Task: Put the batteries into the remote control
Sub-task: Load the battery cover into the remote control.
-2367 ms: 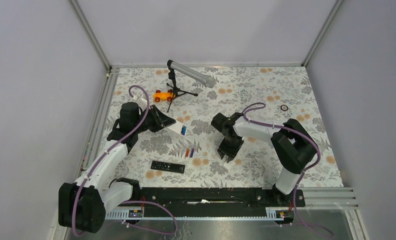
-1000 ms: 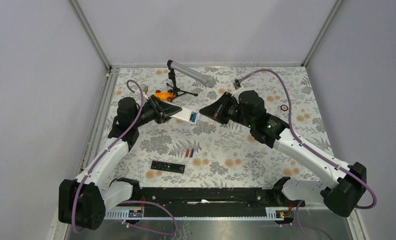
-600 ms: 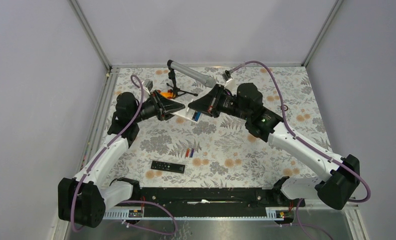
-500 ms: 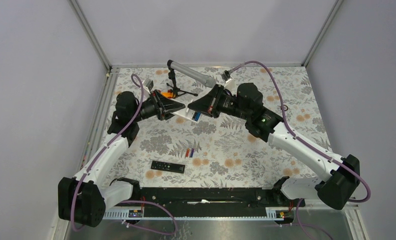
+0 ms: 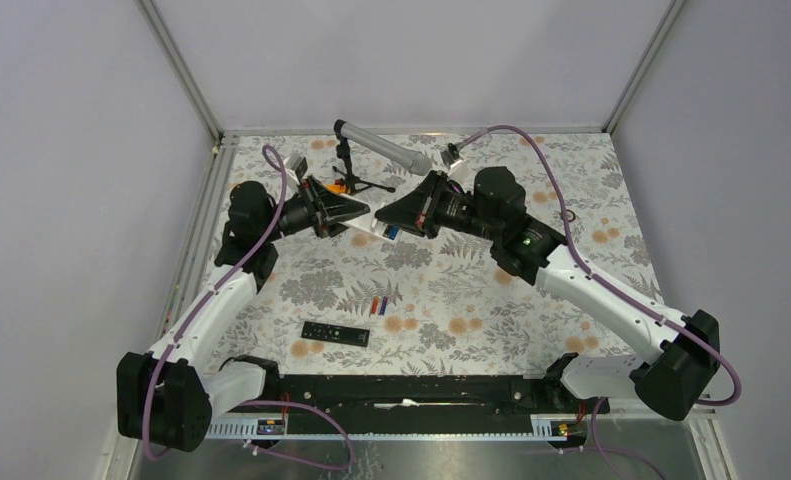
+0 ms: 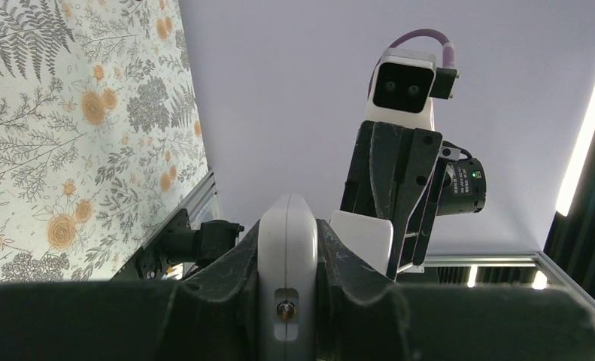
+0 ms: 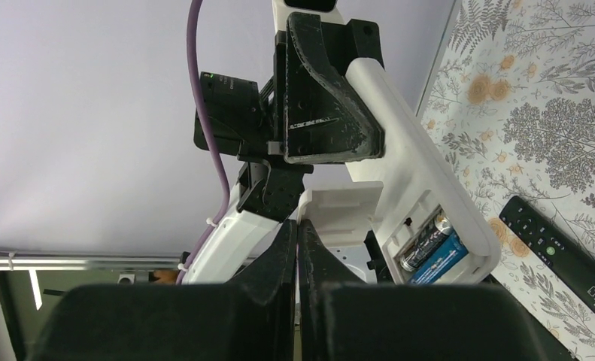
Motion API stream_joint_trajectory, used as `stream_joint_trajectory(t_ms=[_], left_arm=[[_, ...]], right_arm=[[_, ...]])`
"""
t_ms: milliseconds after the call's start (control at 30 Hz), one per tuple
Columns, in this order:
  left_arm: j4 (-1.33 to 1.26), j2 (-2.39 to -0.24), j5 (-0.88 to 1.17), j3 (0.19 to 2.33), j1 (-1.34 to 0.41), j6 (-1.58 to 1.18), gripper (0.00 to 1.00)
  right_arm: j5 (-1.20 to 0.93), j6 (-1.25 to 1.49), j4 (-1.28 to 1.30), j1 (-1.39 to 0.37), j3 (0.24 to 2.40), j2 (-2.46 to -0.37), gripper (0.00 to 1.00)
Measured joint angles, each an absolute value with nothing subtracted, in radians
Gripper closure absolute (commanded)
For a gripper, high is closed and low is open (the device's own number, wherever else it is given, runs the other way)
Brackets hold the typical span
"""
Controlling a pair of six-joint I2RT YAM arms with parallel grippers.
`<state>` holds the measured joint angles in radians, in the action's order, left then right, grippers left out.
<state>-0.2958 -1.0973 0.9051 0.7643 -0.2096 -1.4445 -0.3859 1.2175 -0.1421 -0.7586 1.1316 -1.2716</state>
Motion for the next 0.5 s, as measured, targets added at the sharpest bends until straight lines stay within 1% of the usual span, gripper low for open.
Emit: stream_joint_trajectory(t_ms=[500], left_arm=[[-0.350,-1.114,0.925,0.764,-0.187,-1.486,1.00]], right_arm=[[-0.381,1.252,-0.149,-0.758,1.098,-1.252,1.00]])
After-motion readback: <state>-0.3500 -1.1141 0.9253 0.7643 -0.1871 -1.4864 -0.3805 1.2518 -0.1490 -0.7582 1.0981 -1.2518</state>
